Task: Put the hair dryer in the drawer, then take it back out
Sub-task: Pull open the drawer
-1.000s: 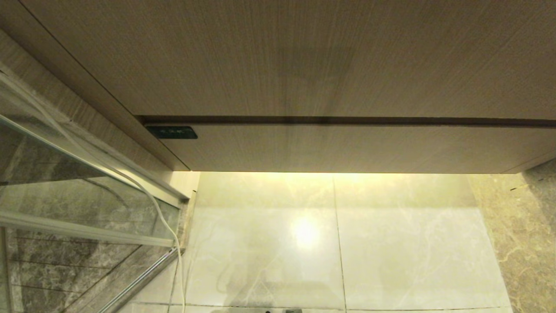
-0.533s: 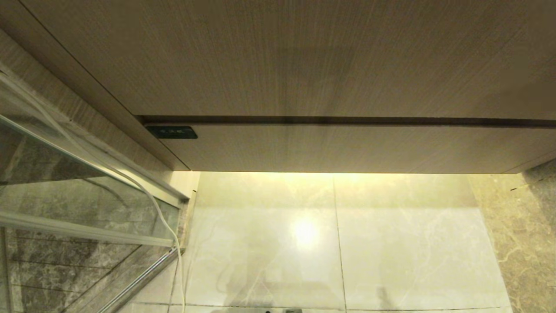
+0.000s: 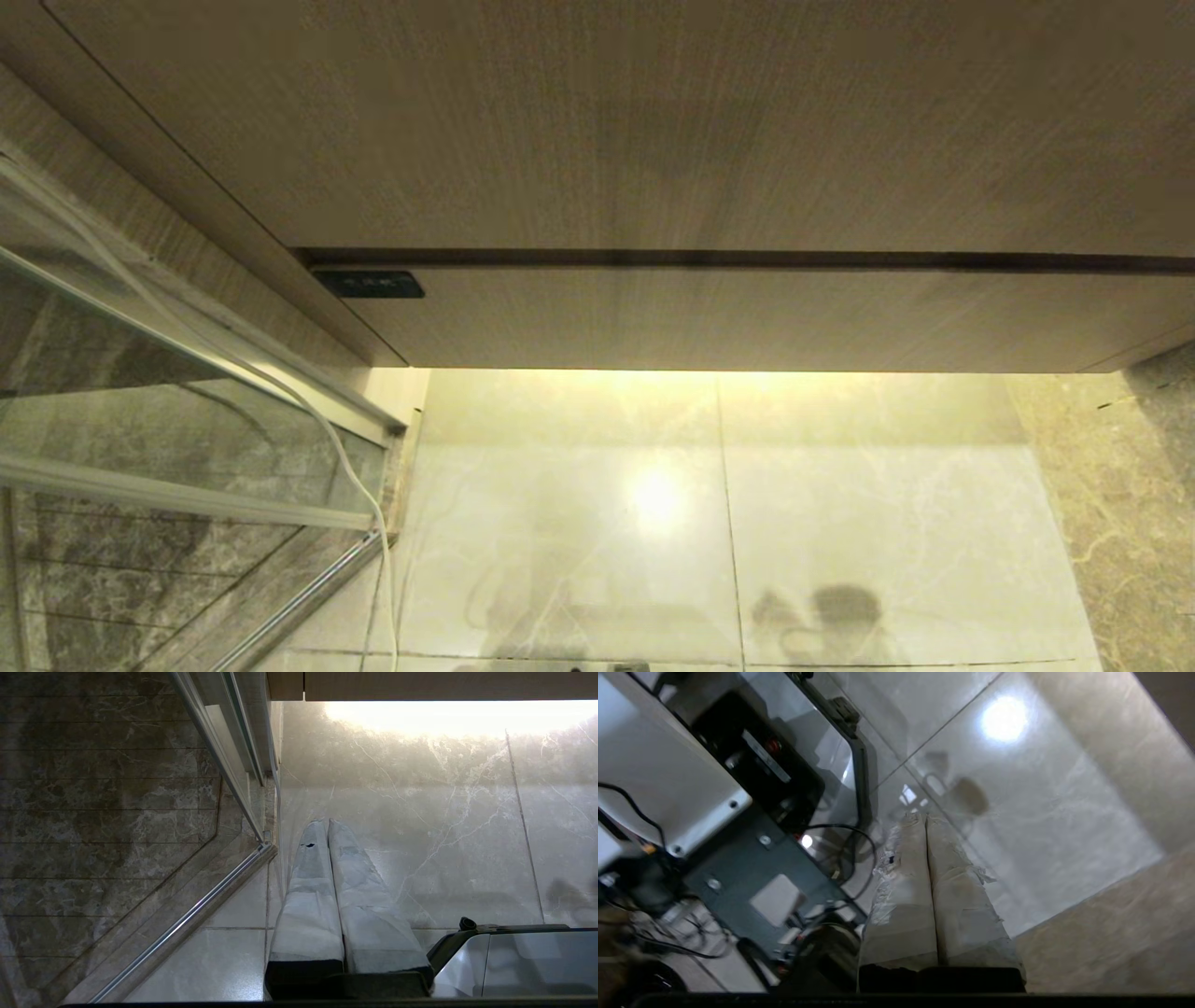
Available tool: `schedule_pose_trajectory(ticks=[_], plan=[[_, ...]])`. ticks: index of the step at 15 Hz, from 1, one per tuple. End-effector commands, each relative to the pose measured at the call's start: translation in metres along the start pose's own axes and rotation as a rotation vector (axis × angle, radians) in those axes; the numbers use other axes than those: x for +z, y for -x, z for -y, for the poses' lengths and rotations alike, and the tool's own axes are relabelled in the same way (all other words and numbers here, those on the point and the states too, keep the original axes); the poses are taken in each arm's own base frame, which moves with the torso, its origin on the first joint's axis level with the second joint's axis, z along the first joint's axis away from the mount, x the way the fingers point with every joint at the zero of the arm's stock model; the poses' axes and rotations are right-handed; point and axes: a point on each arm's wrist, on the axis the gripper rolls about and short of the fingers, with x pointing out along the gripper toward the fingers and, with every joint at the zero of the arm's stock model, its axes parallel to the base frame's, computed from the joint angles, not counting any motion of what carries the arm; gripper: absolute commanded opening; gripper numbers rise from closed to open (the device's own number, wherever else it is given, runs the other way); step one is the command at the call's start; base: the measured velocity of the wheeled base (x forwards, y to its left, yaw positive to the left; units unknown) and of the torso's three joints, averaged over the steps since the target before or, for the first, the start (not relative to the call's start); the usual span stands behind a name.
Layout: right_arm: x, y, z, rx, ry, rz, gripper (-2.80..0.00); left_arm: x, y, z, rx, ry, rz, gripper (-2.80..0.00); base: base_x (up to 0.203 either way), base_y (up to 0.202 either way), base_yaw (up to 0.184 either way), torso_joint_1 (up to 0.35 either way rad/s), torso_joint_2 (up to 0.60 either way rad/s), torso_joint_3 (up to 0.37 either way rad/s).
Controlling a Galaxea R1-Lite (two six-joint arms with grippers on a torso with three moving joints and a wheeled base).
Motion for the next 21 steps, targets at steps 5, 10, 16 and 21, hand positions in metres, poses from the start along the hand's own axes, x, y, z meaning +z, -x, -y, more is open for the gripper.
schedule_pose_trajectory(ticks=[5, 10, 16, 21], plan=[[0.030, -0.079, 0.076, 0.024, 0.040, -0.081, 0.00, 0.000, 0.000, 0.000, 0.000, 0.000, 0.000, -2.80, 0.000, 0.000, 0.000, 0.000, 0.00, 0.000], [0.044, -0.127, 0.107, 0.018, 0.274, -0.056, 0.00, 0.000, 0.000, 0.000, -0.001, 0.000, -0.001, -2.80, 0.000, 0.000, 0.000, 0.000, 0.00, 0.000], [0.036, -0.135, 0.118, -0.099, 0.714, -0.019, 0.00, 0.000, 0.000, 0.000, 0.000, 0.000, -0.001, -2.80, 0.000, 0.000, 0.000, 0.000, 0.00, 0.000], [0.033, -0.149, 0.124, -0.126, 0.791, 0.036, 0.00, 0.000, 0.000, 0.000, 0.000, 0.000, 0.000, -2.80, 0.000, 0.000, 0.000, 0.000, 0.00, 0.000]])
